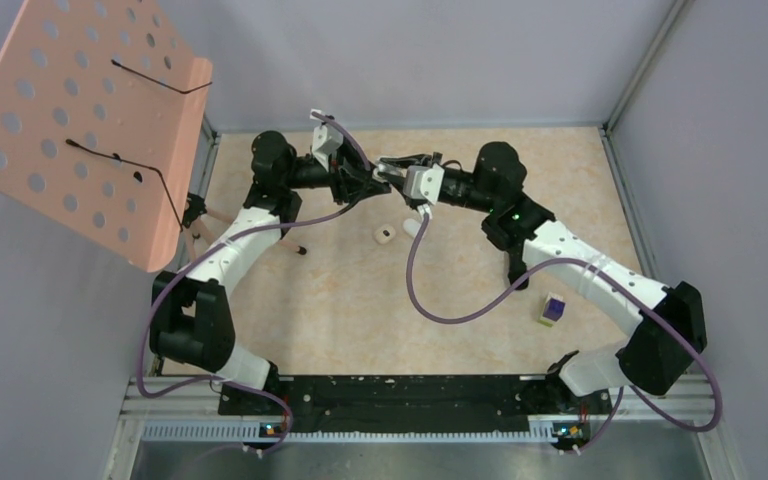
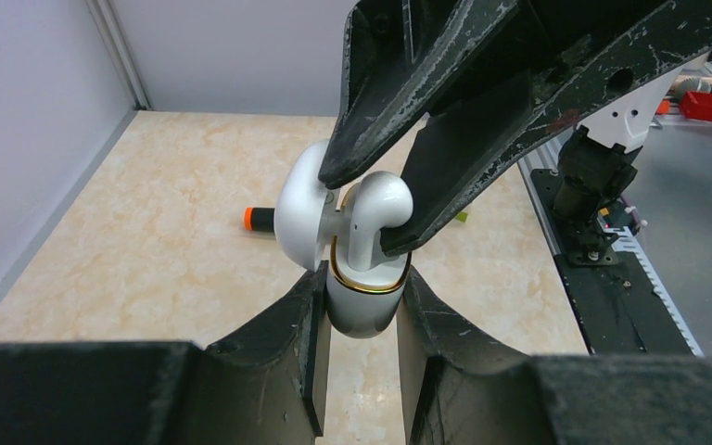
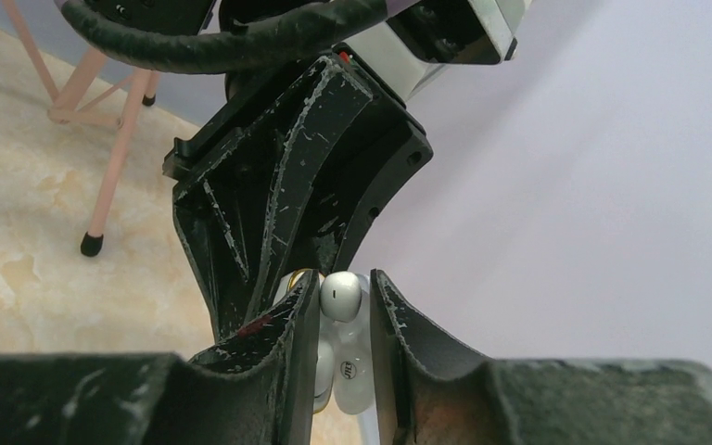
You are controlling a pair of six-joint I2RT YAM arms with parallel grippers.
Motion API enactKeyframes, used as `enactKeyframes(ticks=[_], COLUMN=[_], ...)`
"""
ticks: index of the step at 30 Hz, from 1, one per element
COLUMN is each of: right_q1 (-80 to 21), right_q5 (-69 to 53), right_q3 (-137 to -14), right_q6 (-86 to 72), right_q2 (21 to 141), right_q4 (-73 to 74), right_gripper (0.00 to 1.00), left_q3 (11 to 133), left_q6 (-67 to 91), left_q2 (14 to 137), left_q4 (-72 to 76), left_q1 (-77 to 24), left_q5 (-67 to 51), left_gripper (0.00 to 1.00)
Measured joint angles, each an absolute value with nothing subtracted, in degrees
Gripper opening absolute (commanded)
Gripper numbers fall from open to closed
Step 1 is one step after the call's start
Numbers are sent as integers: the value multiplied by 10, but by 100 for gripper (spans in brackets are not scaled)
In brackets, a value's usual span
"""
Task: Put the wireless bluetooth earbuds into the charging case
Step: Place the earbud in the charging case.
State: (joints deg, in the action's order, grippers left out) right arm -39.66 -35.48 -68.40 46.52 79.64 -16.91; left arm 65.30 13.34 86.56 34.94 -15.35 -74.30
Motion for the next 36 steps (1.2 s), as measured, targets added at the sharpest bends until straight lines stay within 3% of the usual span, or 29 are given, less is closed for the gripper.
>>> enactKeyframes(ticks=[6, 18, 29, 36], right_q1=[-397, -396, -379, -377], right_q5=[-354, -360, -379, -380], right_q3=[-703, -768, -915, -927], right_q6=[465, 437, 357, 353], right_q2=[796, 806, 891, 904], right_q4=[-131, -19, 171, 238], right_gripper=[37, 75, 74, 74], left_q3=[650, 650, 650, 652], left_q6=[133, 129, 114, 115], left_q2=[863, 862, 861, 864], left_q4=[349, 349, 343, 280], left_q1=[-154, -154, -154, -153], left_q5=[-745, -751, -744, -680], left_gripper=[0, 0, 0, 0])
